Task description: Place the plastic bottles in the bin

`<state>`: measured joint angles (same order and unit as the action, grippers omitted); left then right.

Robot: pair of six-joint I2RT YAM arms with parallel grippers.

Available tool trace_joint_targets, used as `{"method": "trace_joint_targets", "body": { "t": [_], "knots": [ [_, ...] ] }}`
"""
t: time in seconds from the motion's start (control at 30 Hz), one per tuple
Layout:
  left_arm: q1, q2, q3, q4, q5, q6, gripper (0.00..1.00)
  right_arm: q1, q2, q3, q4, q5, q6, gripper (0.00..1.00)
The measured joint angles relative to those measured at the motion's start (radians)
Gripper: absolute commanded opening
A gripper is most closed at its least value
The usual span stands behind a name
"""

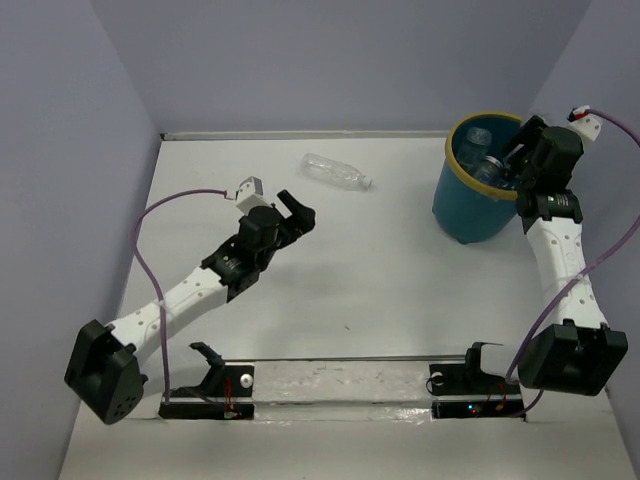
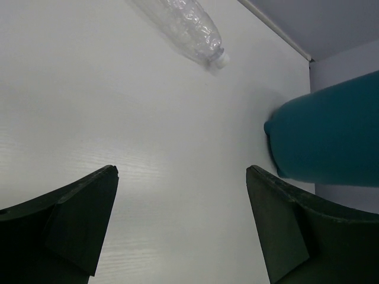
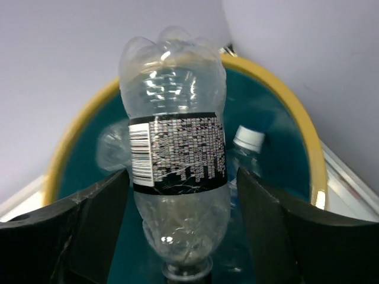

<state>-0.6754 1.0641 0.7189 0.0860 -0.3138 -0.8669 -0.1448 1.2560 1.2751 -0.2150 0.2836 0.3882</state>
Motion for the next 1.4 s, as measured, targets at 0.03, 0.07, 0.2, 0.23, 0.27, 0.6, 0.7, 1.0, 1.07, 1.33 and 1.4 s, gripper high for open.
{"method": "trace_joint_targets", "body": {
  "t": [0.03,0.07,0.2,0.23,0.27,0.6,0.7,1.0,1.07,1.33,1.4],
  "knots": [
    [0.003,0.053,0.04,0.011,-0.01,0.0,0.99,0.0,0.002,-0.018,0.011,0.009,0.004,0.93],
    [0.004,0.106,0.074,0.027,-0.018,-0.002,0.99,0.0,0.005,-0.037,0.013,0.013,0.009,0.99],
    [0.031,0.316,0.247,0.052,-0.039,-0.026,0.99,0.0,0.005,-0.067,0.015,-0.024,0.018,0.99],
    [0.046,0.375,0.298,0.058,-0.038,-0.037,0.99,0.0,0.0,-0.066,0.014,-0.041,0.02,0.99],
    [0.061,0.424,0.331,0.067,-0.035,-0.046,0.99,0.0,-0.012,-0.066,0.012,-0.065,0.021,0.99],
    [0.182,0.876,0.739,-0.002,-0.015,-0.118,0.99,0.027,-0.235,-0.092,0.053,-0.517,0.039,0.99],
    [0.2,0.97,0.849,-0.03,-0.005,-0.135,0.99,0.069,-0.254,-0.1,0.062,-0.605,0.038,0.99],
    [0.207,1.268,1.216,-0.207,-0.012,-0.176,0.99,0.245,-0.235,-0.121,0.072,-0.758,0.006,0.98],
    [0.207,1.301,1.23,-0.236,-0.011,-0.182,0.99,0.251,-0.23,-0.123,0.073,-0.767,0.003,0.98],
    [0.221,1.368,1.29,-0.248,0.011,-0.216,0.61,0.286,-0.224,-0.148,0.073,-0.781,0.004,0.97],
    [0.231,1.368,1.289,-0.231,0.027,-0.204,0.55,0.31,-0.217,-0.154,0.074,-0.782,0.004,0.97]
  ]
}}
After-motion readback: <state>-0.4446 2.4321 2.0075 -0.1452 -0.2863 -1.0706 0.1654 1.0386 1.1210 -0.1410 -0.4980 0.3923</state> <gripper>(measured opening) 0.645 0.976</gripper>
